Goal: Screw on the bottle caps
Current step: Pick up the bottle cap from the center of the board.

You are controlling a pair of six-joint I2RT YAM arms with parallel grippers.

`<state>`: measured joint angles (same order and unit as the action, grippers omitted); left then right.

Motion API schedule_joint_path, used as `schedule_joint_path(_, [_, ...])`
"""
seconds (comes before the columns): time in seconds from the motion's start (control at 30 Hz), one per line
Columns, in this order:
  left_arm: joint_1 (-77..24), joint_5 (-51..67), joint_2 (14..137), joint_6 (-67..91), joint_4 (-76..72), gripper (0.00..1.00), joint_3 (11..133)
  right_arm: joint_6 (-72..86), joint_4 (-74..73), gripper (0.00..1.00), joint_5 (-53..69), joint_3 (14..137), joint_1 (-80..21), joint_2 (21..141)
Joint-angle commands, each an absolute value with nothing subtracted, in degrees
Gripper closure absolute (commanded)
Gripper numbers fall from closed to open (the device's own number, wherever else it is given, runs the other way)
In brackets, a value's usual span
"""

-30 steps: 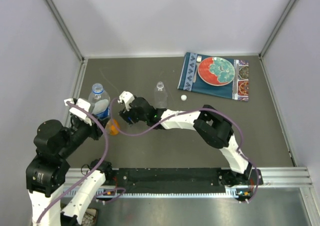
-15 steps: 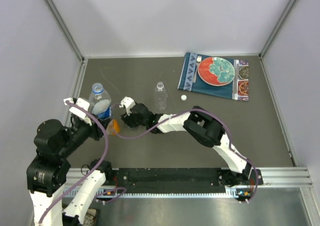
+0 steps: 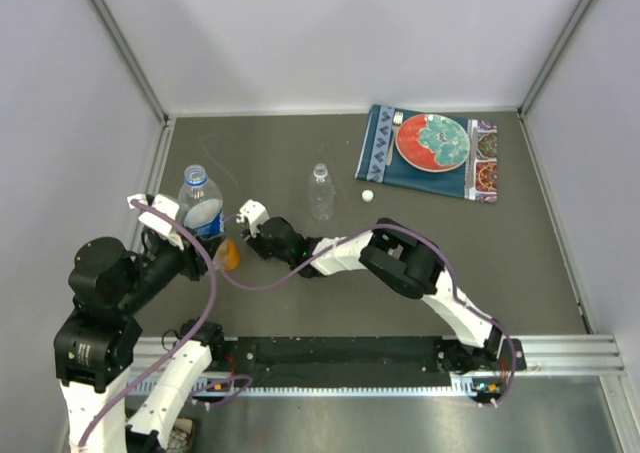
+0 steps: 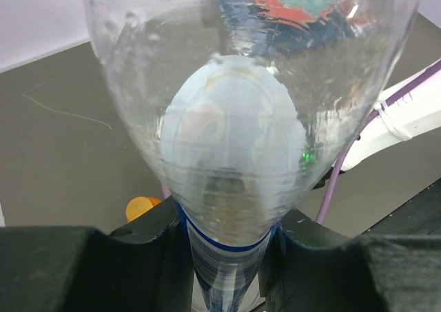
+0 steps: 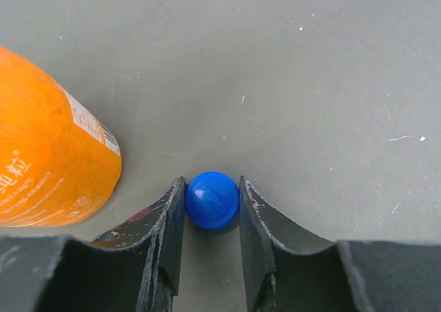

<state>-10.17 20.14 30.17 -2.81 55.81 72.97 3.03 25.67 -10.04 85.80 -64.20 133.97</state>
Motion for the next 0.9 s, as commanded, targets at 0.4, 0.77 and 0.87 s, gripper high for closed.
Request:
schedule_joint_path(0.4, [-9.5, 23.5, 31.5, -3.4, 53.0, 0.93, 75.2, 4.4, 19.4, 0.86, -11.0, 65.2, -66.4, 110.5])
schedule_joint_path(0.77, [-9.5, 52.1, 35.2, -23.3, 66.2, 0.92, 67.4, 10.1, -11.5, 0.86, 12.7, 57.9, -63.8, 65.8])
schedule_joint_path(0.87, [-9.6, 59.9, 37.5, -29.3, 71.4, 0.9, 69.3, 10.5, -18.9, 0.85, 16.3, 61.5, -62.1, 58.5])
